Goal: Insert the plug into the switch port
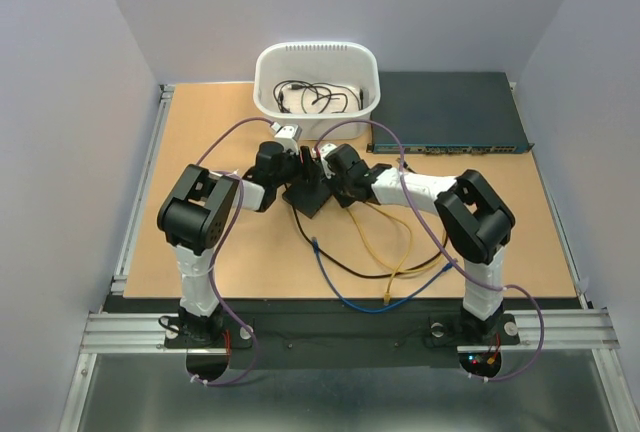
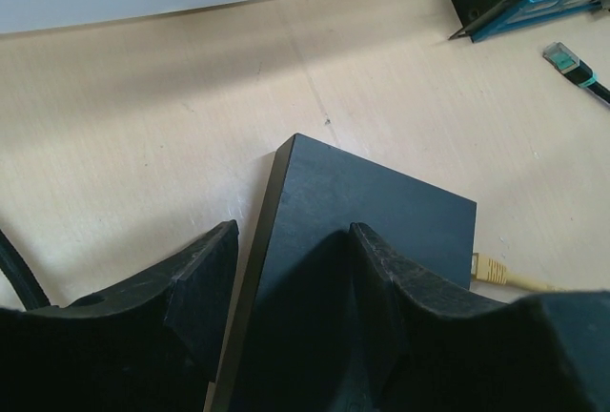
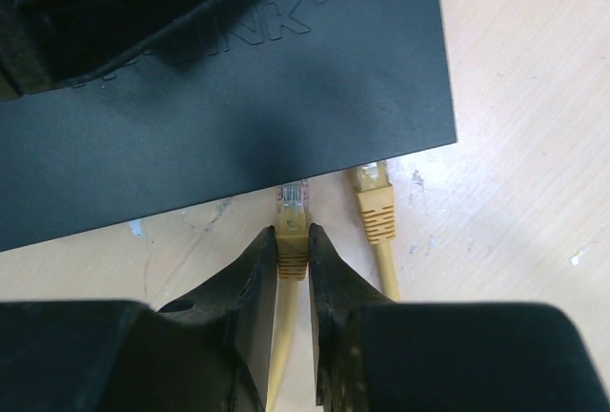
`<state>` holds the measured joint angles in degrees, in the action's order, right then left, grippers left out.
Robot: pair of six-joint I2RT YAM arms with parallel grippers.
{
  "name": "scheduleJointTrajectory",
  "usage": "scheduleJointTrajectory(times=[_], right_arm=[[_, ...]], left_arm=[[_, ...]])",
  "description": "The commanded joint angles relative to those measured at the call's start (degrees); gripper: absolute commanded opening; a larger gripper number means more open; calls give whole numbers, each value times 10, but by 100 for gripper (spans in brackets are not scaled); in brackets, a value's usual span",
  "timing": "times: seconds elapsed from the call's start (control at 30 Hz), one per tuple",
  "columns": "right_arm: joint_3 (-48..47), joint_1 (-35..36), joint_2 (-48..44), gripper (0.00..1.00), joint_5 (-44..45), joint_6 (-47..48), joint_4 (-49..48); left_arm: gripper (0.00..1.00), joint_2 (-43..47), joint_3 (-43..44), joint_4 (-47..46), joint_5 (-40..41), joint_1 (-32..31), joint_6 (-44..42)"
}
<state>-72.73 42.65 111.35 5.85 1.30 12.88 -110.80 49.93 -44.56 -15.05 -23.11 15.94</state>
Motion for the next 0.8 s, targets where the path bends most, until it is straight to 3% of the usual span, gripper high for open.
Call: scheduleJointTrajectory(times=[0.0, 0.47, 0.77], right_arm=[[-29, -2, 17, 0, -27, 0, 14], [-67, -5, 50, 0, -1, -9, 25], [-80, -5, 25, 1, -14, 95, 23]], left_arm=[[60, -8, -12, -25, -13, 9, 0], [56, -18, -7, -27, -70, 15, -6], [52, -30, -1, -33, -126, 16, -12]])
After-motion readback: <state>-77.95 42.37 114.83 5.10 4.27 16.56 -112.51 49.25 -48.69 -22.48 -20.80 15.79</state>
